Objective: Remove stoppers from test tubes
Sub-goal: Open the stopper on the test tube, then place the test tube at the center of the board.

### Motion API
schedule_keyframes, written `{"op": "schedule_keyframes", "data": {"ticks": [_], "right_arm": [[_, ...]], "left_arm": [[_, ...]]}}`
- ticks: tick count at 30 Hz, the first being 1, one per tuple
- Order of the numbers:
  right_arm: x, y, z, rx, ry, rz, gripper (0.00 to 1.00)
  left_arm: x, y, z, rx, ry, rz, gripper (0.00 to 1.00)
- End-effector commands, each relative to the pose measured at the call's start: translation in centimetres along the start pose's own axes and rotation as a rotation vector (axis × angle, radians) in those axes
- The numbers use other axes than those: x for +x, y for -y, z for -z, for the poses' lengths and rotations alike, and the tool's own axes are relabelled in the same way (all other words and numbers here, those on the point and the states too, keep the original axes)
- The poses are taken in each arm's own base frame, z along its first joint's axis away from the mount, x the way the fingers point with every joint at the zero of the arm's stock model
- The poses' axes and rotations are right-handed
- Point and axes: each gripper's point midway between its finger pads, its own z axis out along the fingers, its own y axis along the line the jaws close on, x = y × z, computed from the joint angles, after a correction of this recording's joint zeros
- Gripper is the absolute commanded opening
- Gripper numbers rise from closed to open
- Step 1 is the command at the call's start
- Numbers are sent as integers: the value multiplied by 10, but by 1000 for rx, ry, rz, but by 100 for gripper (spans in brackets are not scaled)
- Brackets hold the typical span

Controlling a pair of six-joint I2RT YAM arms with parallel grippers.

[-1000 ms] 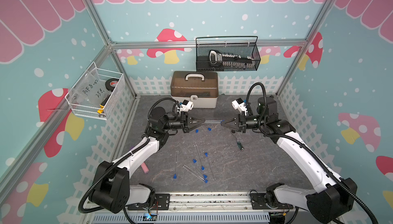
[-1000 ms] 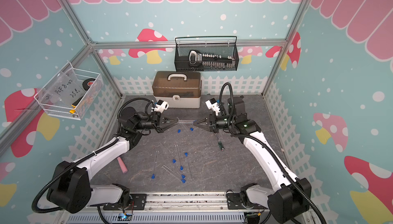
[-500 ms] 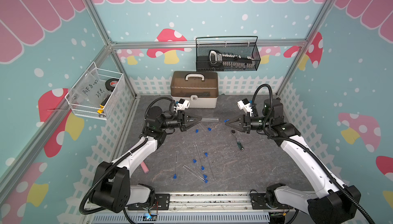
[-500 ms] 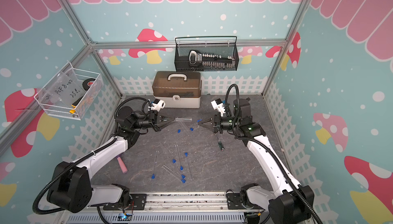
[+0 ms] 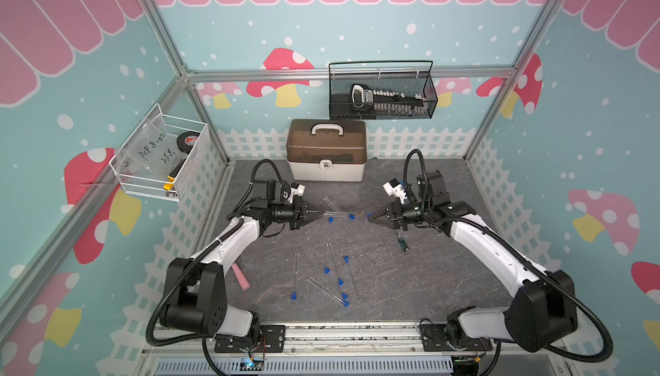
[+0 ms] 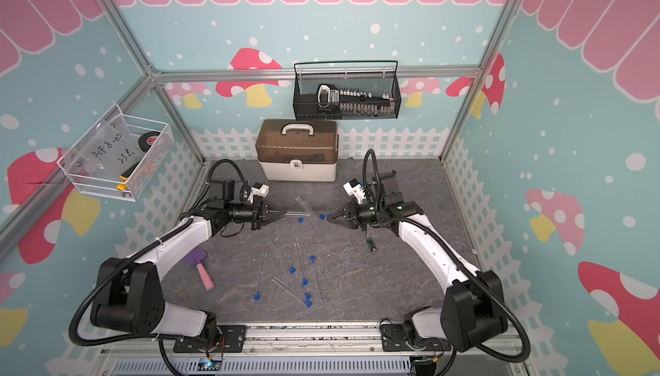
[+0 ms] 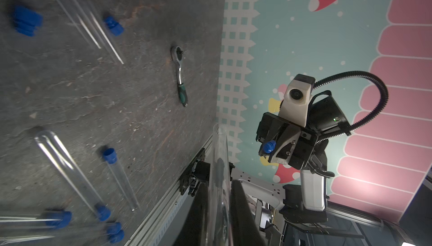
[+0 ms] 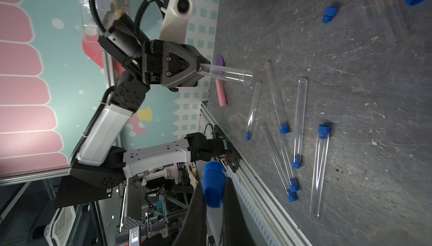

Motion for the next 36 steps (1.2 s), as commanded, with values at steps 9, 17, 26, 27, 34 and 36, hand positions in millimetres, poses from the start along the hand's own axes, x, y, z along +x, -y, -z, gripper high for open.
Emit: {"op": "schedule_keyframes", "data": {"ticks": [9,17,26,27,34,36], "right_arm": [[0,53,-65,110,-157,20,0],[5,74,-87,153,-205,5,0],[4,94,-107,198,-237,-29,0],[3,97,-109,204,-239,-33,0],[2,119,-117,266,-237,-77,0],[1,123,-118,279,-234,-87,0]], "left_arm": [[-11,-91,-49,-247,-129,59,0],[-37,-117,-71,-272,-79,92,0],[-42,-139,-88,-266,-82,150,0],[-41,-141,-88,-269,-83,154,3],[-34,-158,-89,-279,-101,193,16],[-32,-162,-88,-281,-103,202,20]]}}
